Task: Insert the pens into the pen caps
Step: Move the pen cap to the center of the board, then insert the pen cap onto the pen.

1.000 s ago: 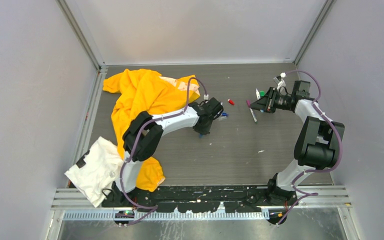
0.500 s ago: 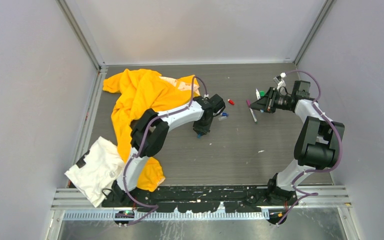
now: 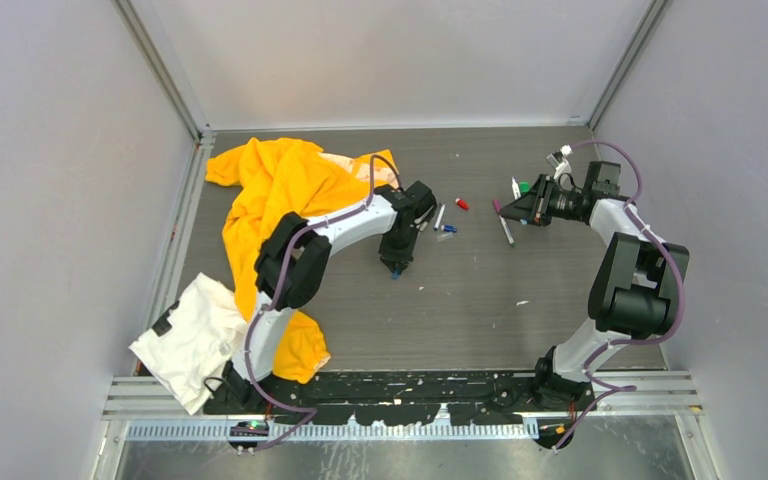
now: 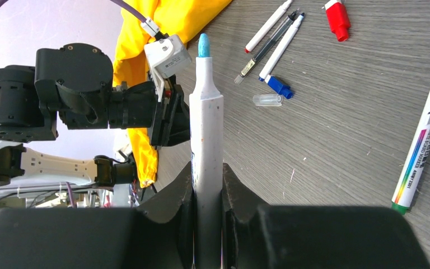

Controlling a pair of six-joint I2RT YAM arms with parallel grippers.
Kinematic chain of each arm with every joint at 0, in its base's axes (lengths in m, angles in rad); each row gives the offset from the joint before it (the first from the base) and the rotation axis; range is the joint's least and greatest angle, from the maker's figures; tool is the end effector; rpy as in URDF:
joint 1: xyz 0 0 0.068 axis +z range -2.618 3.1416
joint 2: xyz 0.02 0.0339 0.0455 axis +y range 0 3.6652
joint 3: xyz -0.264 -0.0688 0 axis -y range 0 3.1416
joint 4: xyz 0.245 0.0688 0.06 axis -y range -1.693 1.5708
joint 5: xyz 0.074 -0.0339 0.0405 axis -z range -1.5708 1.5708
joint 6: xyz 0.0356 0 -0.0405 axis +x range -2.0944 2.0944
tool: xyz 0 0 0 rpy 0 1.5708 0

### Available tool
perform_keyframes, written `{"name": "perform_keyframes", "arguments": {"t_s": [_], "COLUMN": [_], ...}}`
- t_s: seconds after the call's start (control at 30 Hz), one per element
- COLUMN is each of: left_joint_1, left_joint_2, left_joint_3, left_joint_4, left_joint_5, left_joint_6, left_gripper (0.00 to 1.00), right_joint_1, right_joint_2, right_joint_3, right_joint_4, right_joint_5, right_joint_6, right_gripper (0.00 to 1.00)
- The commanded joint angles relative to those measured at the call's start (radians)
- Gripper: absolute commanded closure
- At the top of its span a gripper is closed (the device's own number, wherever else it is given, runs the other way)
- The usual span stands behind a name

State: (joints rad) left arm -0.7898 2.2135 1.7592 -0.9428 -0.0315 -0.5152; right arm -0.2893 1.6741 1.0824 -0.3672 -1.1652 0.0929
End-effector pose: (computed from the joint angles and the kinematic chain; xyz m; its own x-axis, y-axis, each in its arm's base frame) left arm 0.3131 -0.3143 0.1633 -0.9513 0.2601 -0.1657 0.2727 0.9603 -0.0582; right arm 0.3300 -0.0641 0.2172 -0.8176 0.2816 -0.5022 -0.3188 0.5048 0.8022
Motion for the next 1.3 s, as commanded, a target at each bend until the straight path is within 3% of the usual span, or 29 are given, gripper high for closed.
{"name": "perform_keyframes", "arguments": {"t_s": [0.0, 0.07, 0.17, 0.33, 0.47, 0.63, 0.83, 1.07, 1.17, 1.27], "left_joint_1": [0.012, 0.016, 0.028, 0.049, 0.087, 0.155, 0.216, 0.233, 0.233, 0.23], "left_joint_2": [0.108, 0.117, 0.125, 0.046, -0.108, -0.312, -0.5, -0.548, -0.543, -0.564], "left_joint_3": [-0.083, -0.089, -0.092, -0.068, -0.113, -0.253, -0.529, -0.801, -0.85, -0.877], "left_joint_4": [-0.056, -0.048, -0.033, -0.014, 0.108, 0.38, 0.861, 1.456, 1.6, 1.637], "left_joint_5": [0.058, 0.068, 0.086, 0.058, 0.088, 0.19, 0.262, 0.227, 0.187, 0.138], "left_joint_6": [0.019, 0.026, 0.032, 0.013, -0.07, -0.259, -0.555, -0.859, -0.928, -0.939], "left_gripper": [0.8, 0.84, 0.99, 0.99, 0.99, 0.99, 0.99, 0.99, 0.99, 0.99], "right_joint_1": [-0.002, -0.002, 0.002, 0.034, 0.102, 0.248, 0.401, 0.532, 0.562, 0.579], "right_joint_2": [-0.034, -0.039, -0.047, -0.064, -0.073, -0.081, -0.105, -0.086, -0.075, -0.069], "right_joint_3": [0.002, 0.002, 0.002, 0.009, 0.022, 0.027, -0.018, -0.038, -0.044, -0.051], "right_joint_4": [0.018, 0.014, -0.001, -0.108, -0.23, -0.273, -0.12, -0.04, 0.014, 0.048], "right_joint_5": [-0.029, -0.033, -0.044, -0.075, -0.085, -0.027, 0.045, 0.055, 0.07, 0.094], "right_joint_6": [-0.005, -0.012, -0.044, -0.205, -0.382, -0.447, -0.296, -0.208, -0.138, -0.097], "right_gripper": [0.99, 0.99, 0.99, 0.99, 0.99, 0.99, 0.99, 0.99, 0.99, 0.99]}}
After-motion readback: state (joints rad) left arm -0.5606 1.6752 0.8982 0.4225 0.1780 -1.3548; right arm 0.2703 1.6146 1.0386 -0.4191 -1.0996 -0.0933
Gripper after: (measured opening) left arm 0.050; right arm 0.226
